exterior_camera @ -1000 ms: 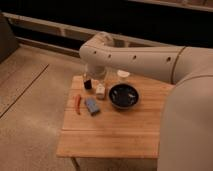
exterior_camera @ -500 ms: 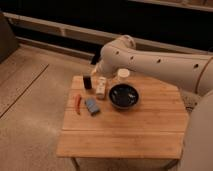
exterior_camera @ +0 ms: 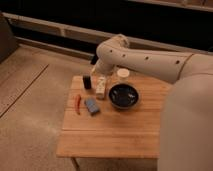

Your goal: Knock the eraser over

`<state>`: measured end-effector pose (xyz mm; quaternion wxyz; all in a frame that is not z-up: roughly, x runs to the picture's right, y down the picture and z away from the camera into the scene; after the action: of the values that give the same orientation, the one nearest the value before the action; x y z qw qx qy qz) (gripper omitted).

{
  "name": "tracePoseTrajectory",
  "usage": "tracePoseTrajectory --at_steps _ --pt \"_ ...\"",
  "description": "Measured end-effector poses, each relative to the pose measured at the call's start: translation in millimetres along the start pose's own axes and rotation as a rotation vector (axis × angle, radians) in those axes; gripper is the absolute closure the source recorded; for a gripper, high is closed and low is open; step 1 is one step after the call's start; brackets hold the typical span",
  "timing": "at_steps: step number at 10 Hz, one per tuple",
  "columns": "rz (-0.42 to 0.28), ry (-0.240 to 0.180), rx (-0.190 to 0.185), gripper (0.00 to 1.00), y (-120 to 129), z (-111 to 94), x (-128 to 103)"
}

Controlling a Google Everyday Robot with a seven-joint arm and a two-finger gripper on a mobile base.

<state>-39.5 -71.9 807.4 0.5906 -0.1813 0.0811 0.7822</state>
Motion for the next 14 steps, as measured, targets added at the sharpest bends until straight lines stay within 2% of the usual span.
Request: tracePoseTrajectory --at_steps 2,7,12,14 --pt "-0.042 0.012 0.032 0.35 4.4 23.4 -18.3" --pt "-0.057 0.019 0.118 0.35 -7.4 52.1 -58.7" --pt "-0.082 0.109 0.116 0.35 1.9 98.2 -55.0" --pt "-0.097 0.138 0.131 0.35 -3.5 114.9 -55.2"
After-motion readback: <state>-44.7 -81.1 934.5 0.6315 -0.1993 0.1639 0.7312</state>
